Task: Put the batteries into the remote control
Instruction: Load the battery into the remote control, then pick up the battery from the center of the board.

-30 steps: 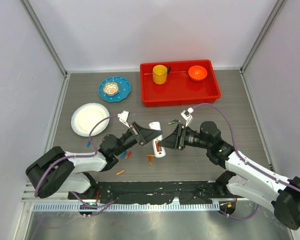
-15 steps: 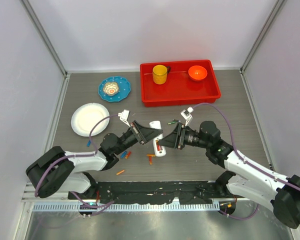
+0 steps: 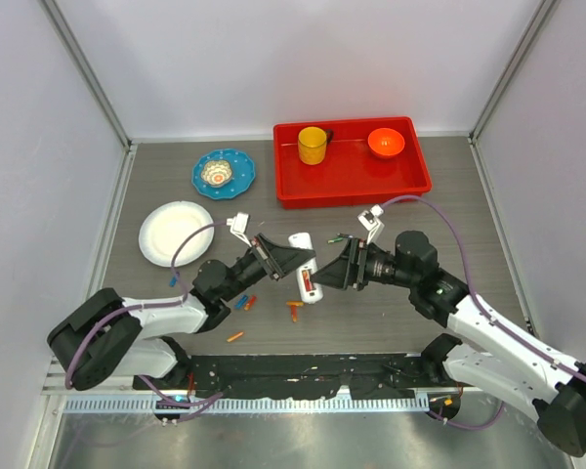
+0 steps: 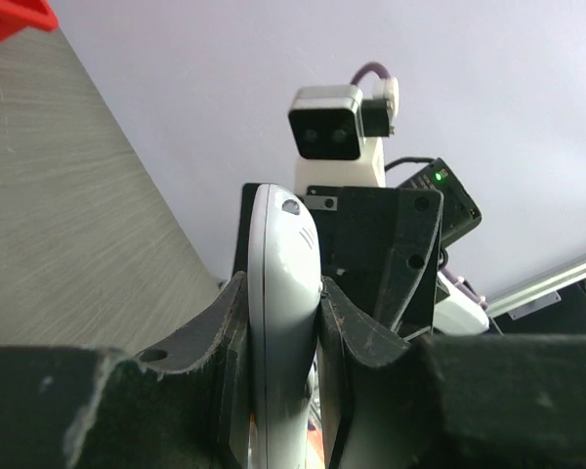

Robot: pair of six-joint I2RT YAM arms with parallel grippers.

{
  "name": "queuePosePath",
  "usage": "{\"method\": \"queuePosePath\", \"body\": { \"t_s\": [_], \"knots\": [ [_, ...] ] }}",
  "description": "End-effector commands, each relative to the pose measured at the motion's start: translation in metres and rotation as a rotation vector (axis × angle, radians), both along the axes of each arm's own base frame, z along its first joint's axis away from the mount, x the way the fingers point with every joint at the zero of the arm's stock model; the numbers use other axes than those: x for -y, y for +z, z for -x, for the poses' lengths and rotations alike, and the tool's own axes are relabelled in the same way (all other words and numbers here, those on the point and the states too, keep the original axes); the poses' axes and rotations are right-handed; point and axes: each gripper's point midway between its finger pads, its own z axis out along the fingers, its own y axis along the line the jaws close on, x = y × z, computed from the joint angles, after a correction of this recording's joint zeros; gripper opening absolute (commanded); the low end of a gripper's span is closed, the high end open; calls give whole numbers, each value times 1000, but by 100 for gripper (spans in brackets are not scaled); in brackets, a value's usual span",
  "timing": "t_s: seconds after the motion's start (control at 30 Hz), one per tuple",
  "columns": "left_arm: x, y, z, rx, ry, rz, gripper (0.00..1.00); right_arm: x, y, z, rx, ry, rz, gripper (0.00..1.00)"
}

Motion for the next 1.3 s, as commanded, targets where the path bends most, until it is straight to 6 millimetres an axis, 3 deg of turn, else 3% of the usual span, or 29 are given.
{"method": "queuePosePath", "body": {
  "t_s": [0.0, 0.17, 0.23, 0.27, 0.33, 0.4, 0.57, 0.7, 0.9, 1.27],
  "knots": [
    [-19, 31, -11, 88, 69, 46, 0, 12, 17, -4, 80, -35, 34, 77],
    [-38, 33, -24, 86, 118, 16, 0, 27, 16, -16, 122, -115, 104, 78],
    [-51, 42, -27, 103, 139, 20, 0, 43, 1, -32, 124, -224, 221, 78],
    [-54, 35, -30, 78, 145, -4, 0, 49, -6, -37, 120, -259, 263, 77],
    [-70, 40, -32, 84, 181, -9, 0, 69, -33, -50, 97, -357, 396, 76],
    [-78, 30, -34, 50, 203, -40, 0, 79, -60, -54, 43, -384, 499, 74],
    [-90, 7, -29, -16, 211, -89, 0, 91, -94, -68, -2, -457, 617, 68],
    [-92, -12, -21, -75, 161, -90, 0, 107, -94, -87, 29, -568, 698, 68],
    [-95, -14, -12, -68, 126, -22, 0, 142, -89, -116, 87, -765, 857, 70],
    [-102, 1, 6, 41, 112, 30, 0, 119, -89, -157, 108, -759, 897, 72]
  ]
}}
